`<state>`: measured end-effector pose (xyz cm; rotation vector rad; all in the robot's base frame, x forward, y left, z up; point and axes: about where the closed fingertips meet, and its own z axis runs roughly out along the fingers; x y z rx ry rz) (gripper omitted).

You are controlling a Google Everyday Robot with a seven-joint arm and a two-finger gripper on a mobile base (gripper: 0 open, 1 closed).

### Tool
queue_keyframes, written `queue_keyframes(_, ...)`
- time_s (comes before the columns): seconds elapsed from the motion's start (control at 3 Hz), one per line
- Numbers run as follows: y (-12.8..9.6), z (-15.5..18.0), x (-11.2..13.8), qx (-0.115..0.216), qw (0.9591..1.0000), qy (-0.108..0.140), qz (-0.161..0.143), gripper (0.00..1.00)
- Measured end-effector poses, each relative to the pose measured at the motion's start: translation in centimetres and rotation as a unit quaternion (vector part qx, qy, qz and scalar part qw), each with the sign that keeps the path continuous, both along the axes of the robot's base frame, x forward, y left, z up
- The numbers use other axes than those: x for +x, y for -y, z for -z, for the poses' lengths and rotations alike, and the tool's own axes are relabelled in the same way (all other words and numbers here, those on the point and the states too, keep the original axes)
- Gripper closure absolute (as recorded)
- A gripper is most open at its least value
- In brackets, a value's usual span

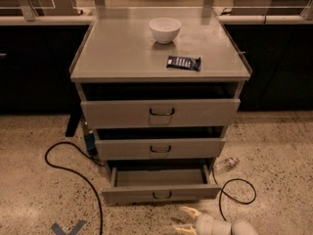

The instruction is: Open bottom drawer

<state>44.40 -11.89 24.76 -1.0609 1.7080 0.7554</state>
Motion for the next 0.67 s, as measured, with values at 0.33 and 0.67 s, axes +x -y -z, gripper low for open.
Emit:
queue_keyframes(0.33,0.0,0.0,0.0,0.0,1.0,0.0,0.0,0.0)
queue_keyframes(0.67,0.0,0.0,0.0,0.0,1.0,0.0,0.0,0.0)
